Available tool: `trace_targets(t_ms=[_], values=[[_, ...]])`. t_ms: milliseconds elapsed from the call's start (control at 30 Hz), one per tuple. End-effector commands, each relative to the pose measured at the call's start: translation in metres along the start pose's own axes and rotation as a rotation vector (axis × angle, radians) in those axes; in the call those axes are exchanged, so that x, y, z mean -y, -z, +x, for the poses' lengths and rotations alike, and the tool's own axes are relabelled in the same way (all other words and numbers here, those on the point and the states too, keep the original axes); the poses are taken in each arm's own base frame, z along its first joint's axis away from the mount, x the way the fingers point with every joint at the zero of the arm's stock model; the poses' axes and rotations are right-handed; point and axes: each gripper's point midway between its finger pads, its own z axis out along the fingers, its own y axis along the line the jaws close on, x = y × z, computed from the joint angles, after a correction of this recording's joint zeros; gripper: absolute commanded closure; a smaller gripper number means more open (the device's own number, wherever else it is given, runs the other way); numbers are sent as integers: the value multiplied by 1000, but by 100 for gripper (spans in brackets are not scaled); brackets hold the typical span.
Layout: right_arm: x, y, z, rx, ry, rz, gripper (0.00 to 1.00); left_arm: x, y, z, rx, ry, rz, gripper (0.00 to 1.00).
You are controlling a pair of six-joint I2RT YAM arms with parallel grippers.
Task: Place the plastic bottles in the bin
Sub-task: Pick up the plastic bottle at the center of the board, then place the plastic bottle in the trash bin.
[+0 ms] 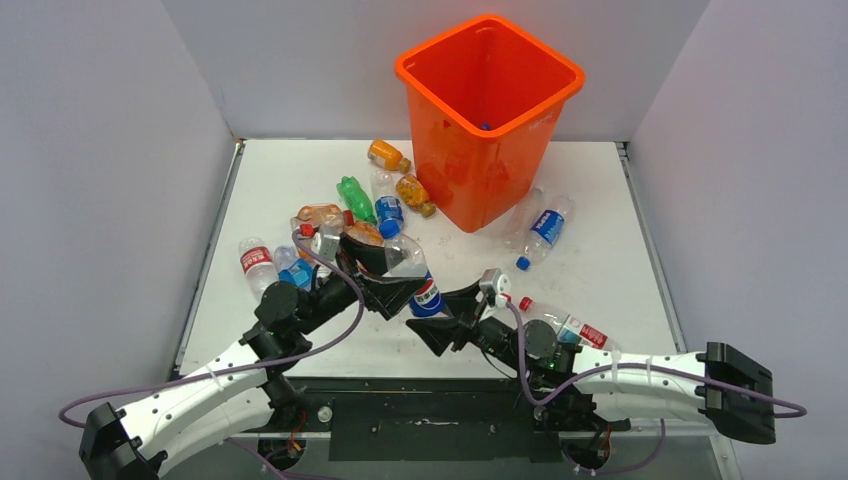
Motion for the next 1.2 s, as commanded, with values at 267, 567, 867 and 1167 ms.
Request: trace_targets(t_ms=[267, 567, 867, 1167], values=[[-34, -18, -19, 68, -8, -70, 46, 35, -8, -13, -10, -31, 160, 43], [-41, -22, -8, -72, 26, -33, 9, 31, 0, -27, 24, -134, 116, 69], [-35, -3, -9, -209, 47, 47, 10, 23, 10, -51, 12, -383, 19, 85], [-17, 24, -100, -20, 23, 196, 10, -16, 30, -22, -171, -720, -47, 88]])
